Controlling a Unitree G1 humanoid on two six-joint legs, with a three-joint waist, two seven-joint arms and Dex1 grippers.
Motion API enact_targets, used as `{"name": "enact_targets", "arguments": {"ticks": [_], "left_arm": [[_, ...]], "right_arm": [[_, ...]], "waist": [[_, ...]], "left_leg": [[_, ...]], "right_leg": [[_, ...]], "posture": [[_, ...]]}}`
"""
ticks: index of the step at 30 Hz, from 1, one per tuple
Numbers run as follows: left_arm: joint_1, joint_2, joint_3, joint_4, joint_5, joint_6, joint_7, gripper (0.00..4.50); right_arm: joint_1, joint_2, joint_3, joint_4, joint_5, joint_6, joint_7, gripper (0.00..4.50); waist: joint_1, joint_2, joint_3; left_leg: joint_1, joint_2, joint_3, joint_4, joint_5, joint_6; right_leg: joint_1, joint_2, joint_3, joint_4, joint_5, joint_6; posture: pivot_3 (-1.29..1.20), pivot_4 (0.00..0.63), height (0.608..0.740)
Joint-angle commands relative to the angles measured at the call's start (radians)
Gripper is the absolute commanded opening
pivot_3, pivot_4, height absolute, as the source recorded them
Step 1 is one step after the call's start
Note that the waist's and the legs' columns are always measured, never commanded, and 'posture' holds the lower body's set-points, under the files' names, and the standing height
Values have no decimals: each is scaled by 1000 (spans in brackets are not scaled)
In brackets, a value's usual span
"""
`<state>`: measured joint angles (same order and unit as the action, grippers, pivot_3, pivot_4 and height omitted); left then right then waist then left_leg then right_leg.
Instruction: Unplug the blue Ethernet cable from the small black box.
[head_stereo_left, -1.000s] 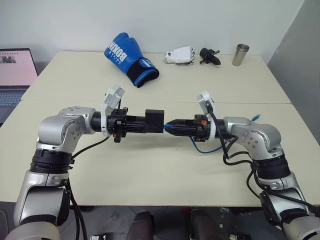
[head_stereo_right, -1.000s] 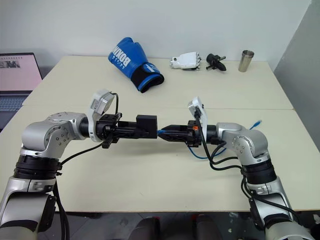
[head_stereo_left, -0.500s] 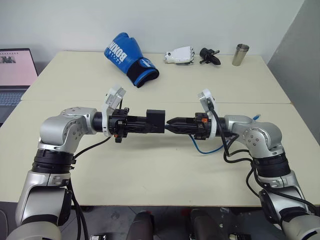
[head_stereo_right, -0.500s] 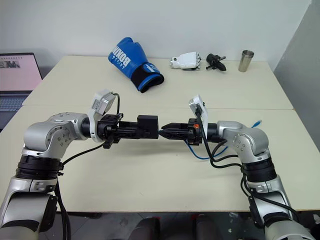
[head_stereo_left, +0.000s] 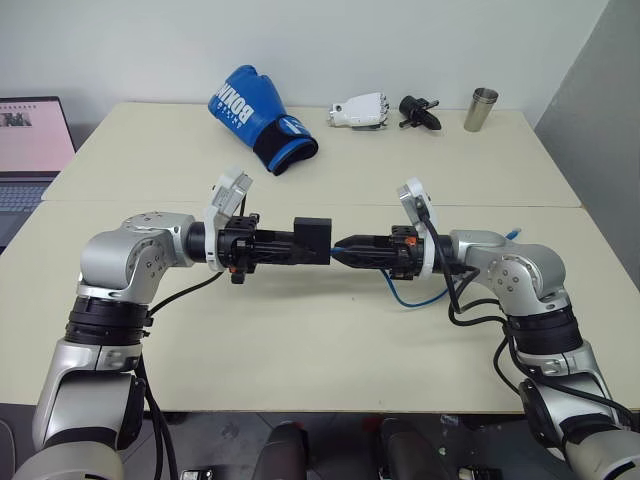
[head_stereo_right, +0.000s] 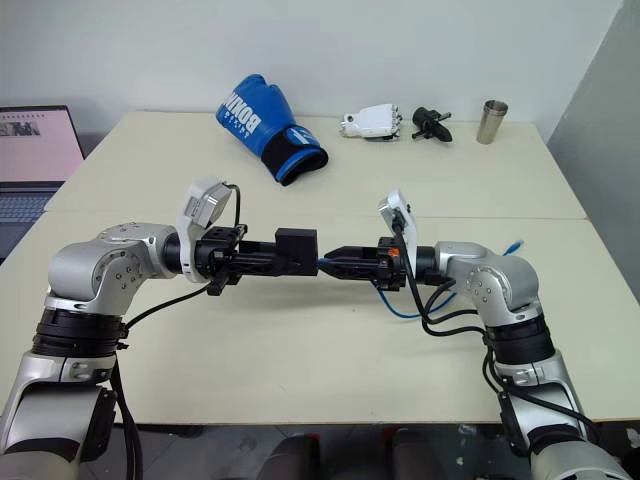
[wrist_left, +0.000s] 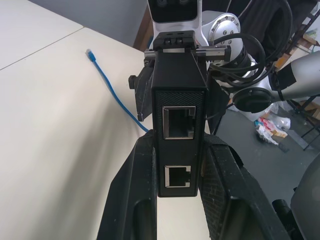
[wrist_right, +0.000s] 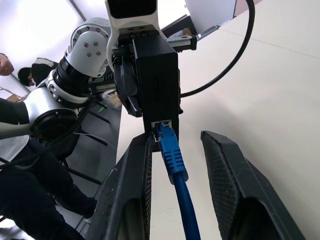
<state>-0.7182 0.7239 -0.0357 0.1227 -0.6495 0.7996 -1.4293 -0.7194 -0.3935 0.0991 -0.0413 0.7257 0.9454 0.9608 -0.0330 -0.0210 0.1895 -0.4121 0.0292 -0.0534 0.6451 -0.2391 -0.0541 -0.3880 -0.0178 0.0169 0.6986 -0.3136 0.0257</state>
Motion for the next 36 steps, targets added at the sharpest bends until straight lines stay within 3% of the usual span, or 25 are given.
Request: {"name": "enact_targets", "arguments": {"ticks": [1, 6, 14, 25, 36], "left_arm": [[-17, 5, 13, -21, -11, -4, -6, 777], [-18, 6, 14, -16, -9, -5, -7, 777], [-17, 6, 12, -17, -10, -5, -11, 777], [-9, 2, 9, -27, -11, -5, -8, 777], [-14, 85, 62, 27, 6, -33, -21, 777]], "right_arm": [[-6, -5, -19, -15, 13, -6, 12, 1614], [-3, -14, -18, -16, 14, -1, 19, 1614], [-2, -18, -23, -19, 19, 6, 23, 68], [-2, -21, -21, -22, 26, 14, 27, 61], [59, -116, -38, -33, 19, 20, 51, 54]], "waist": [[0, 0, 0], [0, 0, 0], [0, 0, 0], [0, 0, 0], [0, 0, 0]], "left_leg": [[0, 0, 0, 0, 0, 0], [0, 0, 0, 0, 0, 0], [0, 0, 0, 0, 0, 0], [0, 0, 0, 0, 0, 0], [0, 0, 0, 0, 0, 0]], "right_leg": [[0, 0, 0, 0, 0, 0], [0, 0, 0, 0, 0, 0], [0, 0, 0, 0, 0, 0], [0, 0, 0, 0, 0, 0], [0, 0, 0, 0, 0, 0]], "posture": [[0, 150, 740], [0, 150, 740], [0, 150, 740], [0, 150, 740], [0, 150, 740]]}}
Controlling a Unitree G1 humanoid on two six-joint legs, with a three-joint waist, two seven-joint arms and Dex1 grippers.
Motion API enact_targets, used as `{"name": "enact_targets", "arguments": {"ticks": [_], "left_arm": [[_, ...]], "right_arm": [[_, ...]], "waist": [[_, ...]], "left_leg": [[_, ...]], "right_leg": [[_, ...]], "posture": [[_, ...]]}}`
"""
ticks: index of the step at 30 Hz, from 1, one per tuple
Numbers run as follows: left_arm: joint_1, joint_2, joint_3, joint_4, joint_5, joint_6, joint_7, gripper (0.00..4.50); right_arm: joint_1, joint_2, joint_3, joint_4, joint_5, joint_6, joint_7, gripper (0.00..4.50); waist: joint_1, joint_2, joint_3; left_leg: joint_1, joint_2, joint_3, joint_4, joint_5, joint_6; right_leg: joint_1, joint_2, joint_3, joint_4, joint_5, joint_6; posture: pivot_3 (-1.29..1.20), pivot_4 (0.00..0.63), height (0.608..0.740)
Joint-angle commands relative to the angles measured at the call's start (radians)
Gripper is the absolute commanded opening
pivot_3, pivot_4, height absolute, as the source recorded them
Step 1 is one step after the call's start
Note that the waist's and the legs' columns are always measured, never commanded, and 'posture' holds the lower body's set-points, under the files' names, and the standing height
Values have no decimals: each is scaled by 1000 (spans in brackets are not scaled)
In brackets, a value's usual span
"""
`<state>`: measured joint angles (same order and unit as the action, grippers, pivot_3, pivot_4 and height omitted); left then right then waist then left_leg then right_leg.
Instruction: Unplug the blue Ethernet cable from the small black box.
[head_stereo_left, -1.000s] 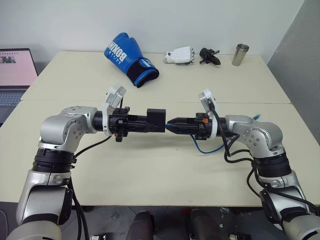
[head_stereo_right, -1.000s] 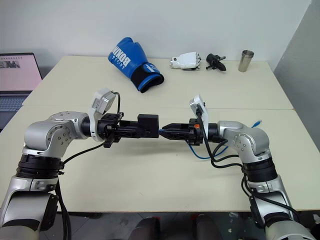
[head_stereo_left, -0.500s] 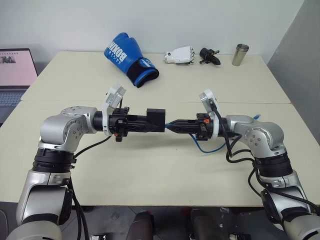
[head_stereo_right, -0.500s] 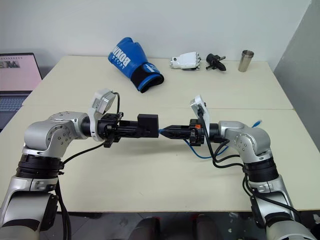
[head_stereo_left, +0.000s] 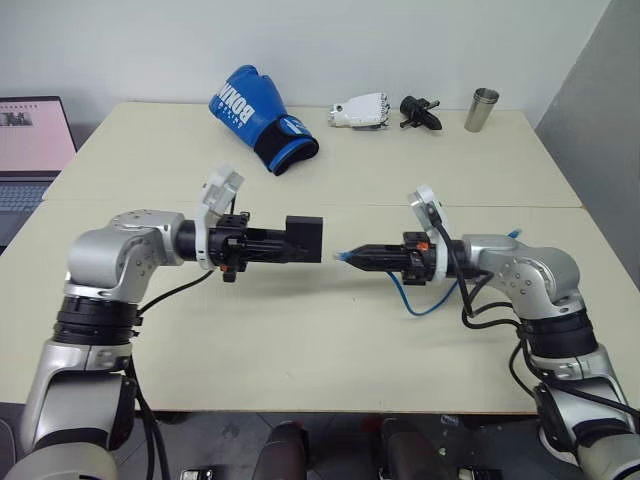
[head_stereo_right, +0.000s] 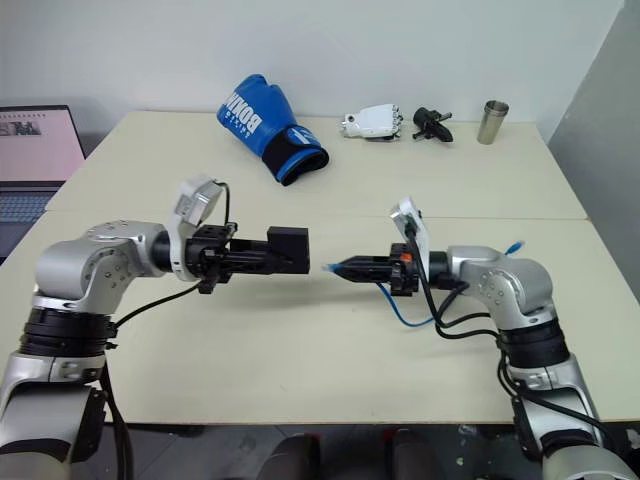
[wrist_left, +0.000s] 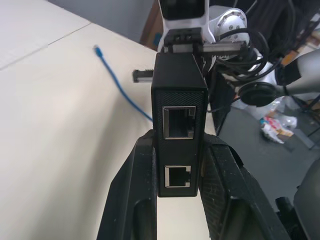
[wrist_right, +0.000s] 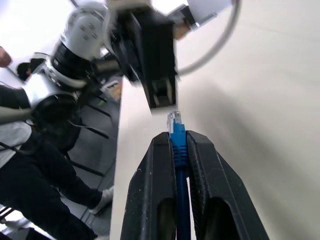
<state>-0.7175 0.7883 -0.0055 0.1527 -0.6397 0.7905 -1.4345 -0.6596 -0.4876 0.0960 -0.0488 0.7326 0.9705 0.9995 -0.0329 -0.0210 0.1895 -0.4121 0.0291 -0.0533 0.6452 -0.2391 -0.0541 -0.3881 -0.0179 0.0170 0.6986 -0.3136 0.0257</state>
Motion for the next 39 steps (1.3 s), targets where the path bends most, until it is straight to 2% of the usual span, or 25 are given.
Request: {"name": "enact_targets", "arguments": {"ticks": [1, 5, 9, 14, 16, 17, 22, 24, 29, 32, 36, 39], "left_arm": [[-11, 25, 33, -3, -3, -27, -16, 777], [1, 34, 45, 10, 8, -43, 1, 777], [23, 0, 59, 39, 57, -93, 107, 777], [66, -41, 48, 3, 92, -153, 168, 777], [74, -57, 48, -7, 103, -173, 189, 777], [77, -64, 50, -12, 106, -178, 198, 777], [87, -107, 70, -10, 131, -223, 282, 777], [87, -128, 79, 8, 157, -269, 333, 777], [71, -224, 128, 178, 311, -536, 614, 777], [88, -261, 154, 296, 367, -659, 737, 777], [131, -301, 182, 437, 425, -802, 872, 777], [148, -324, 187, 474, 419, -845, 876, 777]], "right_arm": [[2, -27, -38, -24, 12, -8, 12, 54], [10, -26, -70, 0, -21, -57, -35, 54], [-36, 34, -65, 260, -329, -413, -329, 54], [-86, 69, -40, 476, -511, -634, -479, 54], [-104, 81, -48, 536, -547, -673, -518, 752], [-110, 83, -47, 554, -558, -687, -518, 788], [-103, 98, -65, 528, -544, -688, -470, 1906], [-95, 98, -78, 492, -525, -681, -453, 2207], [-33, 75, -15, 197, -431, -672, -224, 3358], [-15, 76, 56, 62, -429, -620, -171, 3358], [-9, 62, 118, 14, -474, -609, -149, 3358], [-8, 46, 135, 7, -485, -602, -132, 3358]], "waist": [[0, 0, 0], [0, 0, 0], [-1, 0, 0], [0, 0, 0], [0, 0, 0], [0, 0, 0], [0, 0, 0], [0, 0, 0], [2, 0, 0], [0, 1, -1], [0, 1, -1], [4, 1, -1]], "left_leg": [[0, 0, 0, 0, 0, 0], [0, 0, 0, 0, 0, 0], [0, 0, 0, 1, 0, 0], [0, 0, 1, 0, 0, 0], [-1, 0, 2, 0, 0, 0], [-1, 0, 2, 1, 0, 0], [-2, 0, 2, 1, 0, 0], [-2, 0, 1, 1, 0, 0], [-2, 0, 1, 1, 0, 0], [-2, 0, 1, 1, 0, 0], [0, 0, 2, 1, 0, 0], [0, -1, 1, 2, 0, 0]], "right_leg": [[0, 0, 0, 0, 0, 0], [0, 0, 0, 0, 0, 0], [0, 0, 0, 0, 0, 0], [-1, 0, 1, 1, 0, 0], [-1, 0, 1, 1, 0, 0], [-2, -1, 1, 1, 0, 0], [-2, -1, 1, 1, 0, 0], [-2, -1, 1, 1, 0, 0], [-2, -1, 1, 1, 0, 0], [-2, -1, 0, 1, 0, 0], [-1, -2, 1, 2, 0, 0], [-1, -2, 0, 2, 0, 0]], "posture": [[0, 150, 740], [0, 150, 740], [0, 150, 740], [0, 150, 740], [0, 150, 740], [0, 150, 740], [0, 150, 740], [0, 150, 740], [0, 150, 740], [0, 150, 740], [0, 150, 740], [0, 150, 740]]}}
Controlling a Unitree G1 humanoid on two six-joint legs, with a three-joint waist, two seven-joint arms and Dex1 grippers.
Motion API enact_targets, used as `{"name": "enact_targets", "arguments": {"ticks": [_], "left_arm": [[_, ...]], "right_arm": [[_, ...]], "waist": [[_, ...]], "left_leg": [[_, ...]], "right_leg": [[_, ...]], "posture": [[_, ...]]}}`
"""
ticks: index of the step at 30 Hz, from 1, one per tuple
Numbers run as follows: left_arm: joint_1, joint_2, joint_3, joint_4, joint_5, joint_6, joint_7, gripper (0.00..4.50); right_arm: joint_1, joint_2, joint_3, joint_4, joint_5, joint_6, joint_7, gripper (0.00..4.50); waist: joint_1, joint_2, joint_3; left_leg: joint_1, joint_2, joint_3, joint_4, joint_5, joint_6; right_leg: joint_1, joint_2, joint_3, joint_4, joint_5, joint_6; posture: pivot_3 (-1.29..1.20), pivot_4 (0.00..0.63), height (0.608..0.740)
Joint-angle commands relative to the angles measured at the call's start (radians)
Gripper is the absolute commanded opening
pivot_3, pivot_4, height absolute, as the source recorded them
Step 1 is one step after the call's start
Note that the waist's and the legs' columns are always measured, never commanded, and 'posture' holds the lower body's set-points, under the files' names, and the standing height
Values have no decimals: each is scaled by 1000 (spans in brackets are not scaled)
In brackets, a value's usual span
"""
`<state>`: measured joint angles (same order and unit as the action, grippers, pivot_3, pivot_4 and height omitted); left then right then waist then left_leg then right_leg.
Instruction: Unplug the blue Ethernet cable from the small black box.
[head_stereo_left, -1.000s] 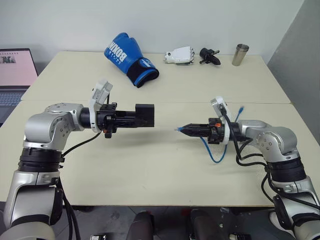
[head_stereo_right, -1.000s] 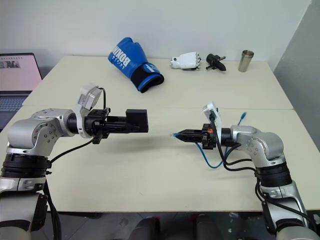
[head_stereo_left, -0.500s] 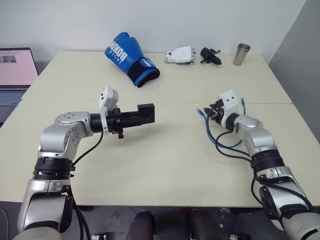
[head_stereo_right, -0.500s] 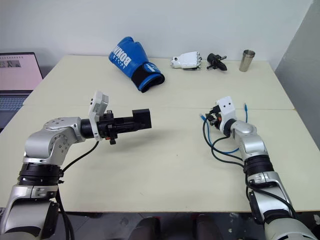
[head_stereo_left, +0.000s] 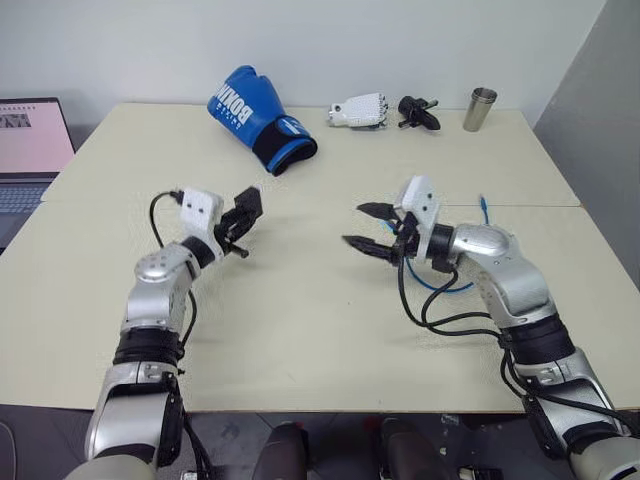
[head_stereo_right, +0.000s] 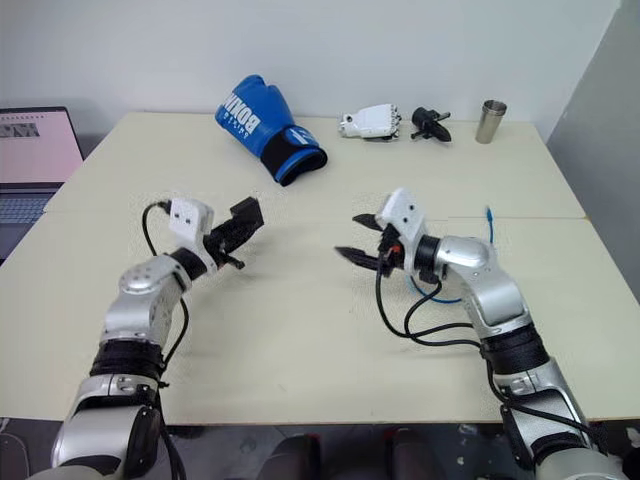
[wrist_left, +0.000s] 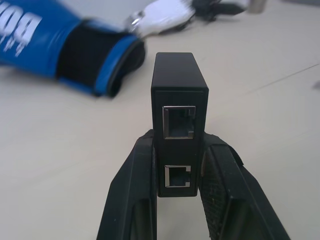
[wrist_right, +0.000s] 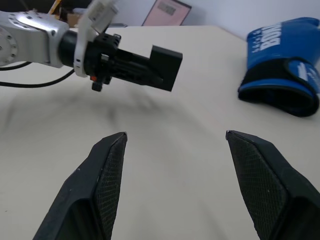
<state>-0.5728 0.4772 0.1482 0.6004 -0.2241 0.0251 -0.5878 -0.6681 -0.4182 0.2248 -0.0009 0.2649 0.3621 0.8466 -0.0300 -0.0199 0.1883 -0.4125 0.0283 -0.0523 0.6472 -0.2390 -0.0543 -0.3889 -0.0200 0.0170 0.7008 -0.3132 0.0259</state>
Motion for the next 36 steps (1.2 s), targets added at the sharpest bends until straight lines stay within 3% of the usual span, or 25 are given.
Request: {"name": "enact_targets", "arguments": {"ticks": [1, 9, 11, 16, 24, 33, 36], "left_arm": [[11, -16, 31, 39, 12, -101, 36, 777], [27, -39, 52, 109, -5, -110, 72, 777], [24, -42, 65, 119, -14, -91, 82, 1479], [21, -41, 77, 115, -24, -69, 73, 2596], [62, -23, 67, -26, -30, -20, 44, 3985], [255, 76, 75, -509, -40, 240, 69, 3985], [317, 194, 87, -632, -77, 349, -32, 3985]], "right_arm": [[0, -26, 8, -42, -20, 10, 26, 3358], [-7, -45, 23, -43, -40, 23, 52, 3358], [-8, -44, 22, -44, -43, 25, 55, 3431], [-9, -45, 20, -47, -47, 29, 62, 3431], [-2, -53, 24, -69, -49, 38, 77, 3431], [94, -83, -74, -193, -1, 125, 16, 3431], [168, -141, -164, -289, 60, 169, 24, 3431]], "waist": [[3, 0, 0], [3, 0, 0], [1, 0, 0], [1, -1, 0], [-1, -1, 0], [0, -1, 0], [1, -1, 0]], "left_leg": [[0, 0, 0, 0, 0, 0], [-1, 0, -1, 1, 0, 0], [-1, 0, -1, 1, 0, 0], [0, 0, -1, 1, 0, 0], [1, 0, -1, 1, 0, 0], [1, 1, -1, 0, 0, 0], [1, 0, -1, 0, 0, 0]], "right_leg": [[0, 0, 0, 0, 0, 0], [0, 0, -1, 0, 0, 0], [0, 0, -1, 1, 0, 0], [0, 0, -1, 2, 0, 0], [0, 0, -1, 3, 0, 0], [0, 0, 0, 4, 0, 0], [1, 0, 0, 3, 0, 0]], "posture": [[0, 150, 740], [0, 150, 740], [0, 150, 740], [0, 150, 740], [0, 150, 740], [0, 150, 740], [0, 150, 740]]}}
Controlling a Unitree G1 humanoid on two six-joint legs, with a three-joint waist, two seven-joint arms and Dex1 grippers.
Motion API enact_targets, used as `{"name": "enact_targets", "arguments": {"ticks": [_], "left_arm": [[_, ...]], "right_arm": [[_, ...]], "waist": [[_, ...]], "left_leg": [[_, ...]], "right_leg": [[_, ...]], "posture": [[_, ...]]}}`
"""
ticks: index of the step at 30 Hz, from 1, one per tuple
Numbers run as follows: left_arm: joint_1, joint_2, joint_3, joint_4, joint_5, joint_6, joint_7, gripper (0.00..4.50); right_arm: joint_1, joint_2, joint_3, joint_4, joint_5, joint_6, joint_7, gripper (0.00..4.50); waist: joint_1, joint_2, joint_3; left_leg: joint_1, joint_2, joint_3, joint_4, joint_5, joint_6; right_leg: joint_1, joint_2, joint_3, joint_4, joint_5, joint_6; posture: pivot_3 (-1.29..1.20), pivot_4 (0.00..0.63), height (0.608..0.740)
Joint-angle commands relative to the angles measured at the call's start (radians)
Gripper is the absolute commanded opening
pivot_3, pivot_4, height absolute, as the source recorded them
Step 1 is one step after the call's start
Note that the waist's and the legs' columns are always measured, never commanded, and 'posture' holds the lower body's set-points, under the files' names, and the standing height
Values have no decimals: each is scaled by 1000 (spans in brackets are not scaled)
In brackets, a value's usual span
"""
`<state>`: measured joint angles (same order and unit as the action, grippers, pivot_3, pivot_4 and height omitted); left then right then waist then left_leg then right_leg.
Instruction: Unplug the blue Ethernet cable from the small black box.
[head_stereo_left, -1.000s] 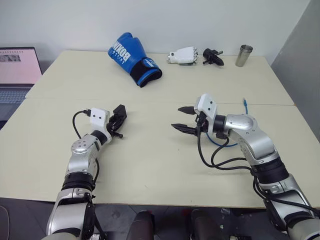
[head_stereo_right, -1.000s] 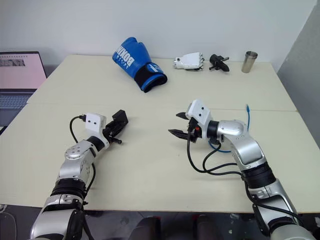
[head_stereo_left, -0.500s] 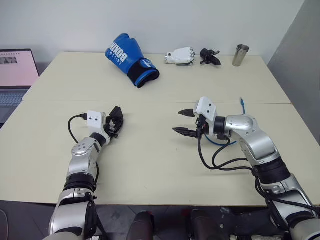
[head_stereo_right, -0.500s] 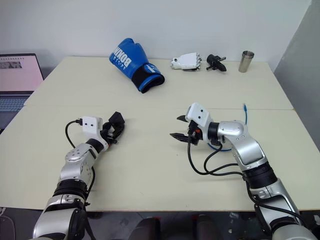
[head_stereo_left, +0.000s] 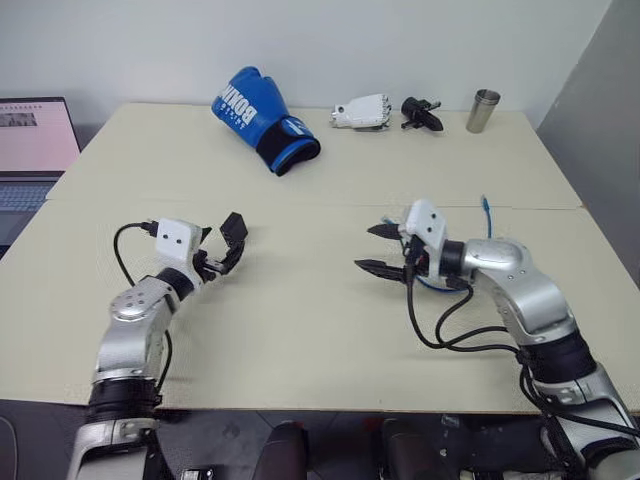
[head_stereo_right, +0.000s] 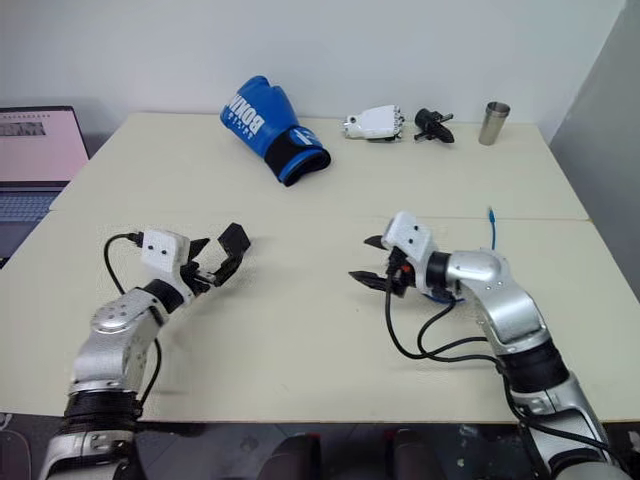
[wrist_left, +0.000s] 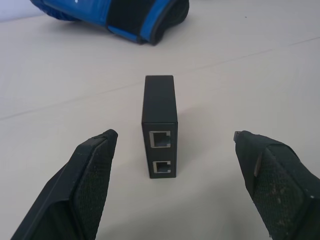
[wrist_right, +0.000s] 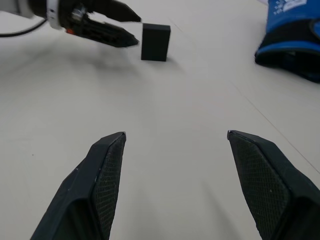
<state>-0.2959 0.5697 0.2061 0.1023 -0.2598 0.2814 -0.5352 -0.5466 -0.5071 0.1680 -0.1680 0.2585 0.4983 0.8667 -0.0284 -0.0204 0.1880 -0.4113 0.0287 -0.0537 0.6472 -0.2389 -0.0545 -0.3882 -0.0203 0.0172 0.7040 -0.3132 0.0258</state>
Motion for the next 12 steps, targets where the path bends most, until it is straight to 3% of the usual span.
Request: {"name": "enact_targets", "arguments": {"ticks": [1, 5, 9, 12], "left_arm": [[53, 138, 35, -162, -61, 125, -123, 3985], [77, 245, 58, -202, -122, 186, -241, 3985], [37, 436, 70, -118, -148, 197, -461, 3985], [-32, 476, 53, -46, -159, 196, -514, 3985]], "right_arm": [[65, -69, -133, -147, 84, 45, 8, 3431], [109, -139, -203, -190, 147, 73, 39, 3431], [82, -304, -332, -123, 254, 141, 168, 3431], [50, -364, -347, -97, 299, 185, 194, 3431]], "waist": [[-1, 0, 0], [-1, 0, 0], [-3, 0, 1], [-2, 1, 1]], "left_leg": [[0, 0, 0, 0, 0, 0], [2, 0, 1, -1, 0, 0], [4, 1, 1, -2, 0, 0], [5, 0, 2, -2, 0, 0]], "right_leg": [[0, 0, 0, 0, 0, 0], [1, 0, 0, 0, 0, 0], [2, 2, 0, 0, 0, 0], [3, 2, 0, -1, 0, 0]], "posture": [[0, 150, 740], [0, 150, 740], [0, 150, 740], [0, 150, 740]]}}
